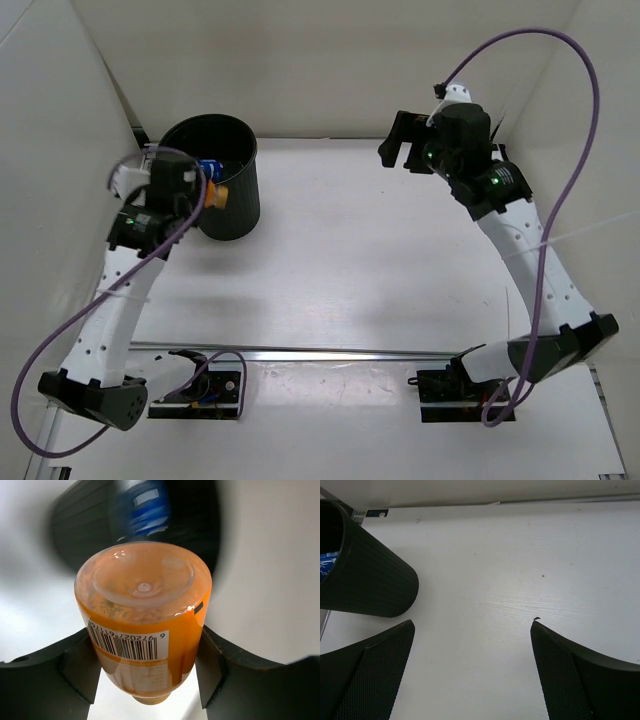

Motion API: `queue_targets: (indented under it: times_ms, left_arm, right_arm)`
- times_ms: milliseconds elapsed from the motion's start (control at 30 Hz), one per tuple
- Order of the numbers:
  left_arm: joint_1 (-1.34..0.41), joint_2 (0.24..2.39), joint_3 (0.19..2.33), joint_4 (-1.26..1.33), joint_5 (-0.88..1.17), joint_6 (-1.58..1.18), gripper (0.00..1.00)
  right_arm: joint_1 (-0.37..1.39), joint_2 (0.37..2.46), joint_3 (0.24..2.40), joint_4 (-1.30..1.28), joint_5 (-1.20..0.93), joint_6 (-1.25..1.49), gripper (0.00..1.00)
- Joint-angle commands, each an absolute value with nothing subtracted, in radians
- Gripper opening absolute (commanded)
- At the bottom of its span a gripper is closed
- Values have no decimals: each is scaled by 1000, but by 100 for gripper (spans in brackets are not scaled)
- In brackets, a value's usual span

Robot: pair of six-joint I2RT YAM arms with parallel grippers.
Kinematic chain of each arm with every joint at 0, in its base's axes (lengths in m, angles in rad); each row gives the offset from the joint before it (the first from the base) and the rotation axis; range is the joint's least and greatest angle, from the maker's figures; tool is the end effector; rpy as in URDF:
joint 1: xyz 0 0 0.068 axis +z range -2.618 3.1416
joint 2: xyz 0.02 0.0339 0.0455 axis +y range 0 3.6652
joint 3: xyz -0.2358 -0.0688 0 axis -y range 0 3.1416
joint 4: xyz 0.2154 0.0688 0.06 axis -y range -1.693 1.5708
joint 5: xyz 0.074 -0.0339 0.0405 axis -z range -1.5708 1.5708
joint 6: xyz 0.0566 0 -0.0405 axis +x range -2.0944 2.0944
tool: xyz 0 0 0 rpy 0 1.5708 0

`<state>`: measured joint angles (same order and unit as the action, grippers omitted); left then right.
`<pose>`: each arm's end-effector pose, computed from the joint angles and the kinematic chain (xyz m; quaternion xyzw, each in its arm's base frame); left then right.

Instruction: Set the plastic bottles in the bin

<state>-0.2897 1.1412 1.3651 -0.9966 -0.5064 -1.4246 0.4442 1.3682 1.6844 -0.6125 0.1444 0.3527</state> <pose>0.2061 -0.0328 0.3480 -0.5615 0.6999 -0.1333 0.4207 0.2590 0.1142 0.4305 0.0062 0.8028 0.1768 0.5694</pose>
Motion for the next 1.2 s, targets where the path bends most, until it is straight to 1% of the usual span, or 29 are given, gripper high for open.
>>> queue_targets:
  times_ms: [0, 33, 100, 167, 200, 267, 300, 400, 433, 467, 500, 533, 667, 733, 767, 833, 900, 933, 1000, 1033, 1100, 1133, 1167]
  left_arm:
    - [-206, 1199, 1558, -942, -535, -1237, 16]
    - [-183, 1230, 1634, -915, -502, -1220, 16]
    - [-138, 1333, 1704, -861, -453, -1181, 16]
    - [-118, 1405, 1799, -844, -453, -1148, 17]
    - [-103, 1475, 1827, -830, -430, -1129, 20]
    - [-63, 1549, 1929, -796, -379, -1088, 27]
    - [-54, 1625, 1971, -796, -364, -1074, 37]
    - [-28, 1715, 2089, -796, -278, -1052, 52]
    - [-28, 1715, 2098, -796, -269, -1052, 65]
    - [-28, 1715, 2098, -796, -268, -1052, 74]
    - [-28, 1706, 2082, -796, -268, -1064, 94]
    - [-28, 1681, 2069, -796, -278, -1065, 100]
    - [-28, 1570, 1964, -796, -317, -1017, 100]
    - [-28, 1510, 1870, -796, -342, -965, 100]
    - [-50, 1441, 1833, -805, -380, -936, 100]
    - [-84, 1367, 1706, -805, -449, -875, 100]
    - [-109, 1244, 1596, -805, -516, -819, 100]
    - [-109, 1202, 1469, -805, -541, -810, 100]
    - [-120, 1079, 1340, -792, -655, -769, 100]
    - [-120, 1042, 1219, -792, -702, -750, 100]
    - [-120, 939, 1116, -792, -837, -710, 100]
    - [-120, 907, 1026, -792, -877, -700, 100]
    - [-120, 847, 988, -792, -917, -699, 100]
  right_arm:
    - [439, 1431, 1776, -643, 111, 377, 100]
    - [430, 1440, 1785, -643, 94, 388, 100]
    - [416, 1453, 1799, -643, 58, 416, 100]
    - [391, 1473, 1825, -643, 12, 425, 100]
    - [377, 1473, 1825, -643, -4, 425, 100]
    - [368, 1473, 1845, -643, -35, 416, 100]
    - [368, 1473, 1845, -643, -35, 416, 100]
    - [358, 1482, 1874, -688, -35, 407, 100]
    - [357, 1495, 1888, -707, -35, 407, 100]
    - [348, 1496, 1902, -727, -35, 407, 100]
    - [336, 1511, 1916, -770, -35, 417, 100]
    - [336, 1520, 1933, -787, -35, 417, 100]
    - [324, 1511, 1921, -807, -81, 426, 100]
    - [313, 1511, 1921, -839, -81, 426, 100]
    - [313, 1511, 1911, -839, -72, 440, 100]
    - [290, 1502, 1878, -851, -72, 440, 100]
    - [278, 1474, 1849, -851, -55, 449, 100]
    - [278, 1474, 1814, -851, -32, 460, 100]
    - [267, 1450, 1773, -851, -18, 480, 100]
    - [253, 1437, 1743, -862, -18, 495, 100]
    - [241, 1437, 1733, -880, 4, 518, 100]
    - [241, 1437, 1733, -890, 20, 518, 100]
    - [241, 1437, 1733, -902, 32, 528, 100]
